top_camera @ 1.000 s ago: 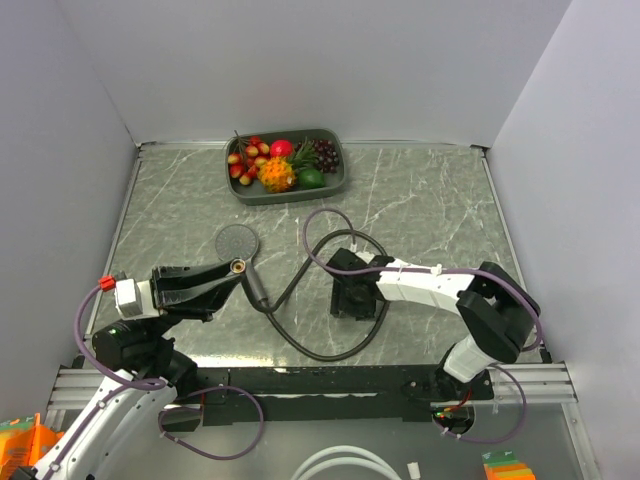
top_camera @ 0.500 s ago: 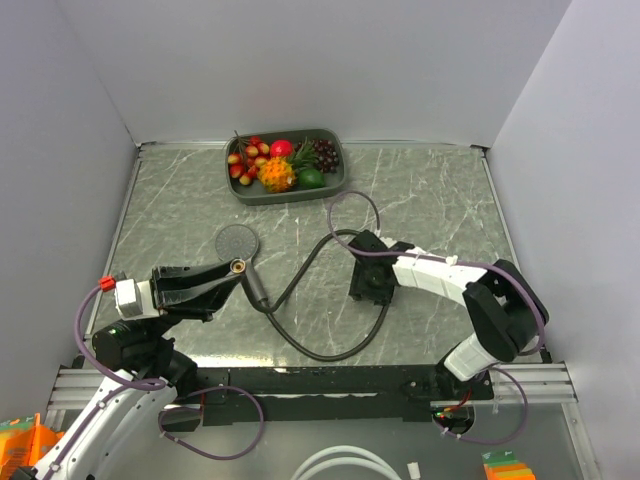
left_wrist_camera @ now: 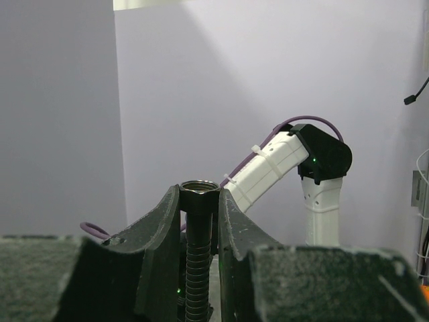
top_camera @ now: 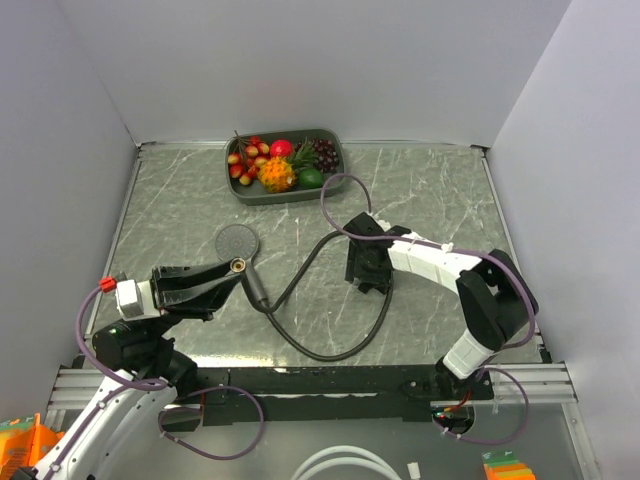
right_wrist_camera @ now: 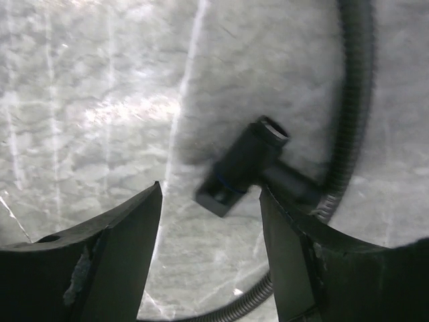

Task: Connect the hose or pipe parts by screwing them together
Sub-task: Pick up the adaptor from the center of the board.

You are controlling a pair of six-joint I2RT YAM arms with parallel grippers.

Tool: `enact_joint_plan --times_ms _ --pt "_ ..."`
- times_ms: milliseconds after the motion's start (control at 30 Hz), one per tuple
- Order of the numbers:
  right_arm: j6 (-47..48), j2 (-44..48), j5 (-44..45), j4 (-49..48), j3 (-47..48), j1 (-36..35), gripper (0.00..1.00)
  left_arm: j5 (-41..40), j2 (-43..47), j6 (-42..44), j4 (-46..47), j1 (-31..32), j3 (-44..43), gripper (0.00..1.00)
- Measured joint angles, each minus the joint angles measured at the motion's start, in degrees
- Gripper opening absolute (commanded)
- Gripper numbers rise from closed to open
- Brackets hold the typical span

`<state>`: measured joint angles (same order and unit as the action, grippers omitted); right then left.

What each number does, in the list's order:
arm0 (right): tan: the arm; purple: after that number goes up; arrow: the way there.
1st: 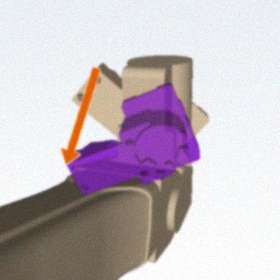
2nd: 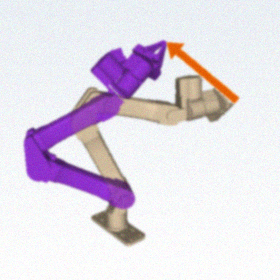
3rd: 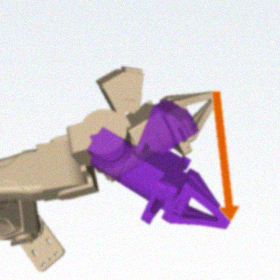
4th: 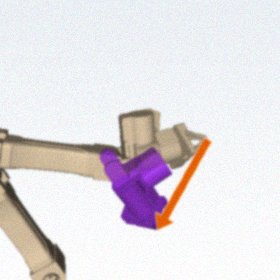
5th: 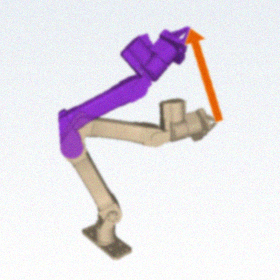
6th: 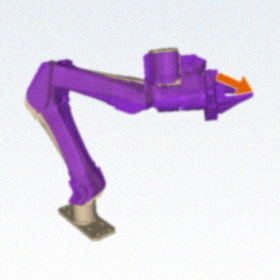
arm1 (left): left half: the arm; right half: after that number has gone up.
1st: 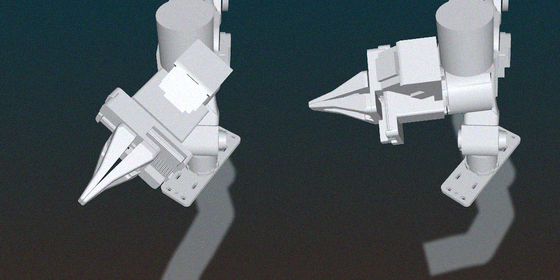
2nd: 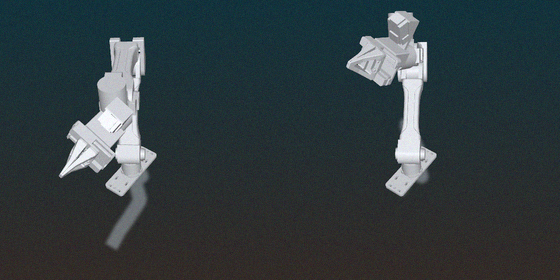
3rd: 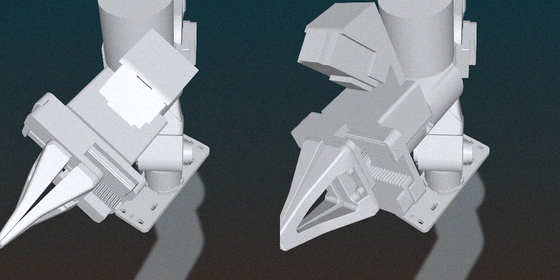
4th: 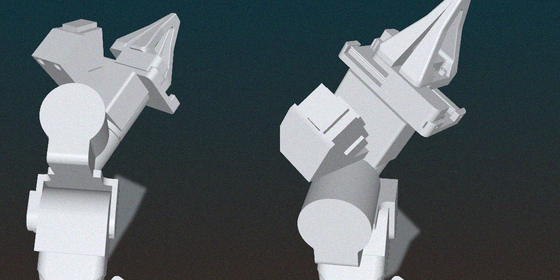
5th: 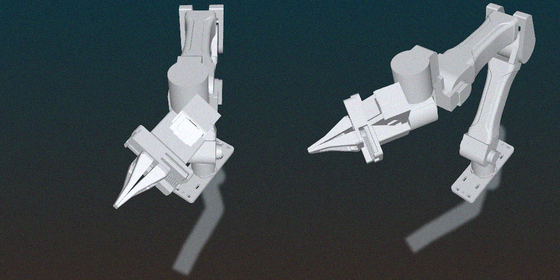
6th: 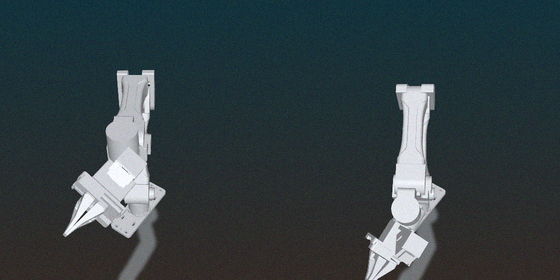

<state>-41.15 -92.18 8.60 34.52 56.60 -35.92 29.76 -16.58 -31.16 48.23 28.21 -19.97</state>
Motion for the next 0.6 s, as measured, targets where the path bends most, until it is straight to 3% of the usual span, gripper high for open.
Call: enact_joint_plan --times_ms 400,600 --pt "0.8 -2.9 0.0 0.6 1.7 -1.6 0.44 0.0 0.0 0.1 -0.1 -0.2 0.0 0.01" --pt "2.0 -6.3 0.9 1.2 5.9 -4.5 0.28 0.0 1.0 0.3 -0.8 -0.3 0.0 0.01"
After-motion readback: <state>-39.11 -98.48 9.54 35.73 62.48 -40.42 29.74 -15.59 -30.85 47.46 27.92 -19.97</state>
